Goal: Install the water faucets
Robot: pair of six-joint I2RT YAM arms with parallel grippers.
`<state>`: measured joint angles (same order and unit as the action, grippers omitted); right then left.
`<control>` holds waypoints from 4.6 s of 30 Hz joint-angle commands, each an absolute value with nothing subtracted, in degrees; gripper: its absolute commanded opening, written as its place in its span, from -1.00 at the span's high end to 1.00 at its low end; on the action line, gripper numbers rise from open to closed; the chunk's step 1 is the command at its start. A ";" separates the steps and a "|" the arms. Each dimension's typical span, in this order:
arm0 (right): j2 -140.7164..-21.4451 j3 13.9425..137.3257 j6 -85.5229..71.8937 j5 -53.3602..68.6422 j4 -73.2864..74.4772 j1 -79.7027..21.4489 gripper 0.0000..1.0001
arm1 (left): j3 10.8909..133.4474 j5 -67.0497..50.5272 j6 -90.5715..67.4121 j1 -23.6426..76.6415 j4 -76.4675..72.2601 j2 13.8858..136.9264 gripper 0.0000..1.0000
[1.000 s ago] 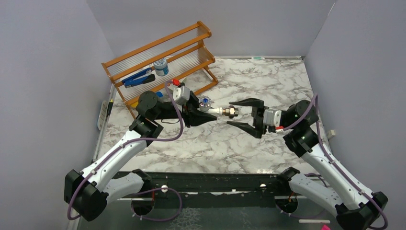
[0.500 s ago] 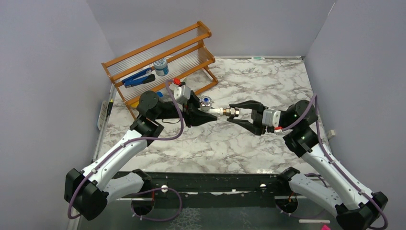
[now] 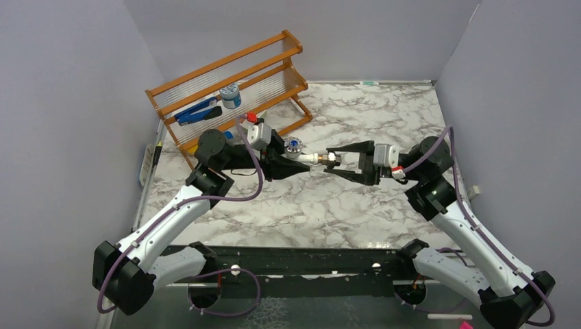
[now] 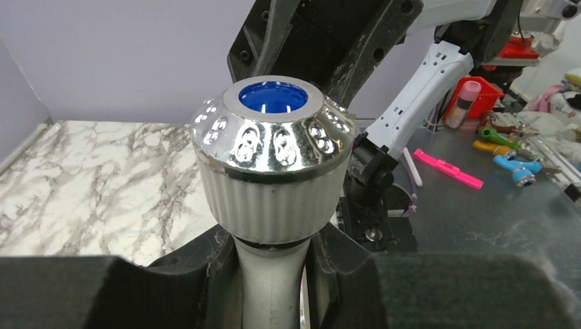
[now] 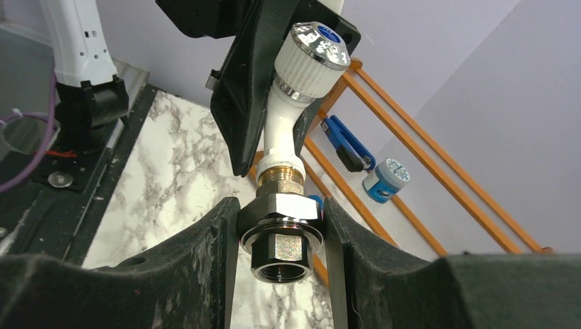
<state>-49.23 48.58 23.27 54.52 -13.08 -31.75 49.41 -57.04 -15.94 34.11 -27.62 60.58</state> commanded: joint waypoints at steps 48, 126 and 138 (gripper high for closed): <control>-56.19 64.78 -28.80 37.94 3.04 -31.90 -0.35 | 48.10 -59.21 31.47 35.33 -32.81 56.44 1.00; -48.51 52.74 22.37 57.82 -12.04 -31.93 0.51 | 50.87 -52.70 -16.58 37.46 -34.10 56.95 1.00; -49.76 53.84 4.90 54.62 -9.94 -31.91 0.99 | 49.84 -55.10 -2.67 37.53 -34.03 54.98 1.00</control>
<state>-49.56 52.56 13.30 56.62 -10.92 -31.77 48.31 -53.56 -9.41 37.04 -29.91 57.08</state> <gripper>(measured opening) 0.474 0.311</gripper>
